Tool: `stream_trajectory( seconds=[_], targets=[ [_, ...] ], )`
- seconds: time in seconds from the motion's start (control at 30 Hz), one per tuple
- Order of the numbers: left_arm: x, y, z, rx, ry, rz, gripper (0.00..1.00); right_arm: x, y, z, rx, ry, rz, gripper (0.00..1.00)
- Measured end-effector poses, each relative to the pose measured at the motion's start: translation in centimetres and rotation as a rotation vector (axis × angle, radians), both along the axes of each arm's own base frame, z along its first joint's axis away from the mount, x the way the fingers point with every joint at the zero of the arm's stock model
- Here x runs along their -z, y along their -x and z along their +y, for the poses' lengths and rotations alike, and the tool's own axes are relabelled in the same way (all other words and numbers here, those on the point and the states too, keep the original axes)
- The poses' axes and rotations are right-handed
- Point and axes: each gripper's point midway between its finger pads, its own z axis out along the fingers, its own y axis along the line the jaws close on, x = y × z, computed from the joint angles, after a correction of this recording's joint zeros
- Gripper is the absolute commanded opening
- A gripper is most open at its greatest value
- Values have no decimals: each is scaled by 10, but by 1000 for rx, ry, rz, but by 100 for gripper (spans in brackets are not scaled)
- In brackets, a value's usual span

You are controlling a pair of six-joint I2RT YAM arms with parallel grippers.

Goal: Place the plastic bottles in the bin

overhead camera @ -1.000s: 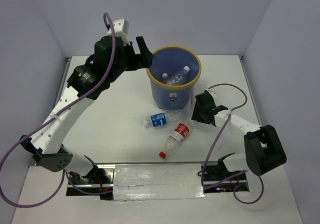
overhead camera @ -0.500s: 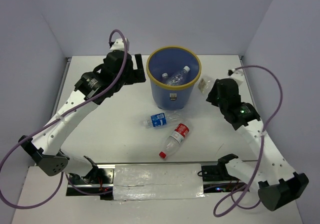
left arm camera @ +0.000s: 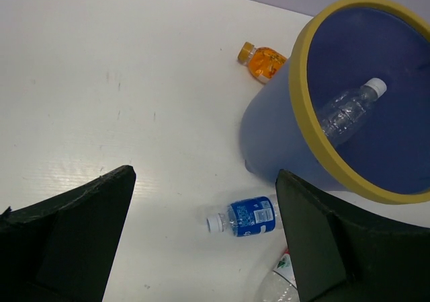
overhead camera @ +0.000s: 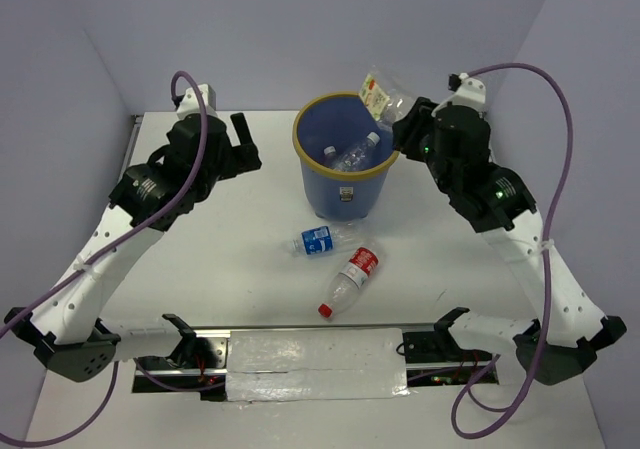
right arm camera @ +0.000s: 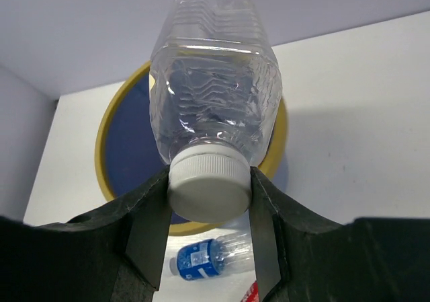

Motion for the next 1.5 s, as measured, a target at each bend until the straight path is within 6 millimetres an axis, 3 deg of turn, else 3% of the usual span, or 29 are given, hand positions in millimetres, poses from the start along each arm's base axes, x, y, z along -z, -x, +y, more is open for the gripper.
stream_trajectory(
  seconds=[0.13, 0.3, 0.4, 0.43, 0.47, 0.7, 0.9, 0.97, 1.03, 1.13, 1.23, 1.37, 1.43, 1.5],
  targets=[
    [13, 0, 1, -4, -19, 30, 99, 12, -3, 25, -59, 28, 32, 19],
    [21, 1, 3, -9, -29, 51, 99, 12, 4, 37, -103, 28, 35, 21],
    [22, 0, 2, -13, -18, 54, 99, 12, 7, 41, -124, 23, 36, 66],
    [22, 0, 2, -12, -14, 55, 99, 12, 7, 42, -129, 19, 40, 89],
    [23, 1, 1, -9, -11, 58, 99, 13, 8, 43, -136, 20, 43, 97],
    [43, -1, -5, 10, -25, 104, 99, -7, 11, 41, -138, 3, 15, 100],
    [67, -3, -11, 26, -43, 151, 99, -26, 32, 16, -92, -21, -34, 100],
    [75, -5, -15, 33, -47, 168, 99, -21, 44, 5, -77, -37, -37, 100],
    [80, -8, -19, 39, -47, 182, 99, 3, 53, -1, -68, -42, 1, 100],
    [85, -11, -23, 39, -37, 194, 99, 62, 67, -5, -60, -48, 115, 100],
    [87, -13, -27, 42, -26, 197, 99, 148, 81, 4, -71, -75, 301, 100],
    [89, -14, -29, 45, -14, 196, 99, 260, 115, 15, -68, -154, 570, 100],
    [89, -14, -30, 41, -3, 198, 99, 294, 131, 19, -54, -222, 654, 100],
    [90, -14, -31, 40, 2, 198, 99, 312, 138, 25, -49, -290, 699, 100]
  ],
)
